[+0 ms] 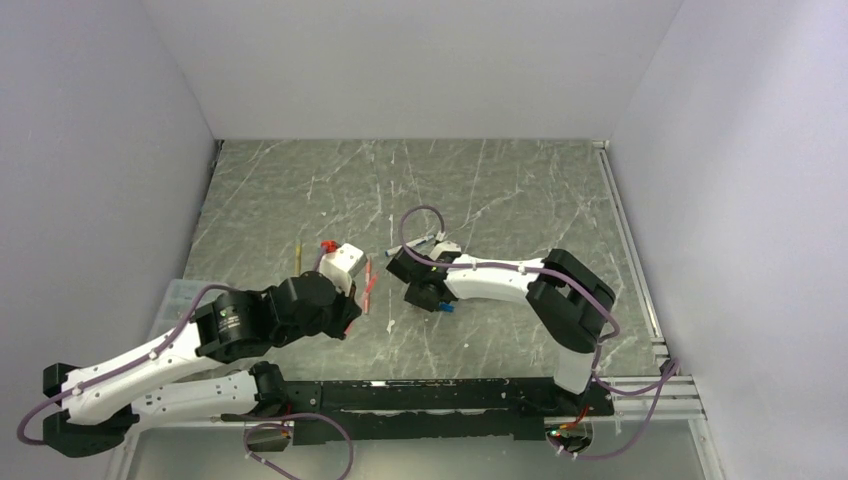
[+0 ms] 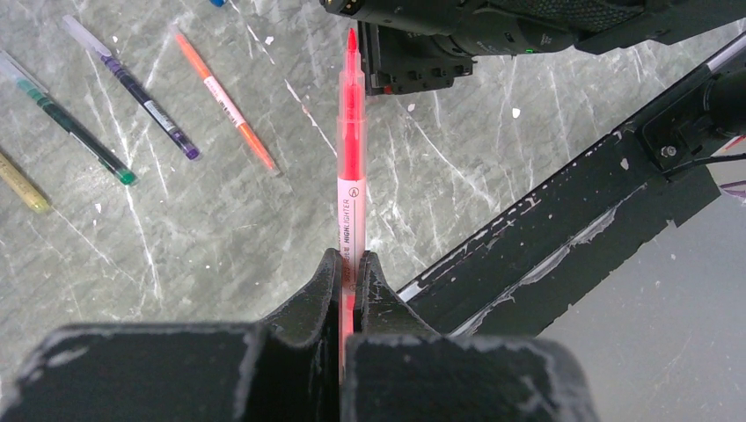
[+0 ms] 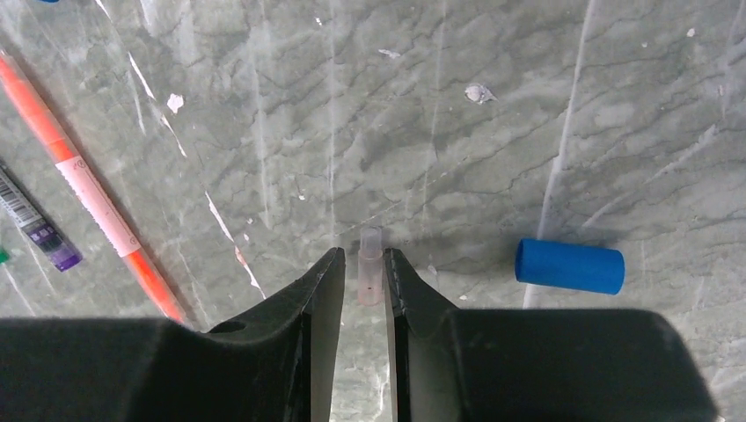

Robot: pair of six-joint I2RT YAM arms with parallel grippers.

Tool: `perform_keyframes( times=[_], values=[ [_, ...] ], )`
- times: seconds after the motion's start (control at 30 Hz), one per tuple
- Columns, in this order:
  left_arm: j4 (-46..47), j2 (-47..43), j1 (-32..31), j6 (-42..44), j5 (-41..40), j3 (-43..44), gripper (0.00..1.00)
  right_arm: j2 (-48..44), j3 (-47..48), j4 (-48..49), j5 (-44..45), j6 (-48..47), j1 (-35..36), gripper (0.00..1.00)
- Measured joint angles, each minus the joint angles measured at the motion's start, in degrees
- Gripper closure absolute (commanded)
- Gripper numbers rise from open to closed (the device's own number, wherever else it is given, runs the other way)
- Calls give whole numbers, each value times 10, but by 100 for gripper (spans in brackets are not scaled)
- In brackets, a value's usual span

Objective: Insert the pens into the pen caps
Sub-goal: Insert the pen cap onto the pen.

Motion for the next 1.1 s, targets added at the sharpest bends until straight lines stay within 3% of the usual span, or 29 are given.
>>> perform_keyframes(
  times=[0.27, 0.47, 0.53, 0.77, 0.9, 1.1],
  values=[
    [0, -29, 0, -8, 1, -14, 100, 15, 23, -32, 11, -17, 5, 79],
    [0, -43, 0, -17, 3, -17, 100, 35, 50, -65, 21, -28, 8, 90],
    [-2, -53, 0, -20, 4, -22, 100, 40, 57, -73, 22, -31, 9, 100],
    [-1, -75, 0, -30, 15, -26, 100, 40, 61, -76, 25, -49, 11, 100],
    [10, -79, 0, -32, 37, -36, 100, 4, 17, -48, 17, -58, 11, 100],
    [43, -90, 0, -44, 71, -72, 100, -127, -88, -36, 1, -82, 11, 100]
  ],
)
